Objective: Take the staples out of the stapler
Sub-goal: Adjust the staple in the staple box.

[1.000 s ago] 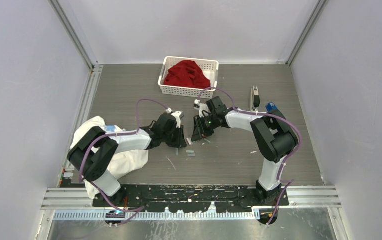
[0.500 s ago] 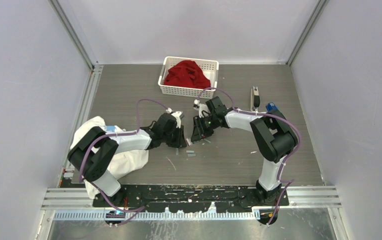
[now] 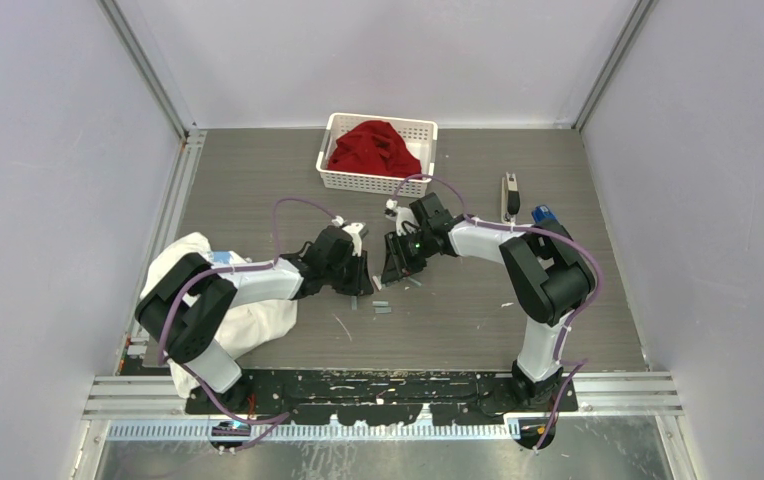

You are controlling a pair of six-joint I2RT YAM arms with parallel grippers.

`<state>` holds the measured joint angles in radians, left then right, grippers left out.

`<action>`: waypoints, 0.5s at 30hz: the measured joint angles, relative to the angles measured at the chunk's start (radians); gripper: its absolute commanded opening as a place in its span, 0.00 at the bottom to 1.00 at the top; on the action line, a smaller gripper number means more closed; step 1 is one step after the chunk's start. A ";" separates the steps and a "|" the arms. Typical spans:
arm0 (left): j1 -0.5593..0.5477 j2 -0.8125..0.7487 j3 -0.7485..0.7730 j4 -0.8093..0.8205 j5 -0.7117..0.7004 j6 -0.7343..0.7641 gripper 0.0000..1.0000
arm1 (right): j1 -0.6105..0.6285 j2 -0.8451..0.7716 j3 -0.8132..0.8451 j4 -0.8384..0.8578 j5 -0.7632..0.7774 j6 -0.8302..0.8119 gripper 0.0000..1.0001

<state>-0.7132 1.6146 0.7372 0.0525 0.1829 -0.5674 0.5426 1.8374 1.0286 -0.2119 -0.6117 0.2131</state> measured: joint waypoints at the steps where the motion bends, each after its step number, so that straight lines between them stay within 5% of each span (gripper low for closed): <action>1: 0.000 0.000 0.000 0.000 0.000 0.000 0.18 | 0.001 0.000 0.000 0.000 0.000 0.000 0.36; 15: 0.000 0.000 0.000 0.001 0.000 0.000 0.18 | 0.001 -0.001 0.000 0.000 -0.006 -0.002 0.36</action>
<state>-0.7132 1.6150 0.7372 0.0532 0.1829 -0.5674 0.5438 1.8366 1.0286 -0.2115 -0.6178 0.2115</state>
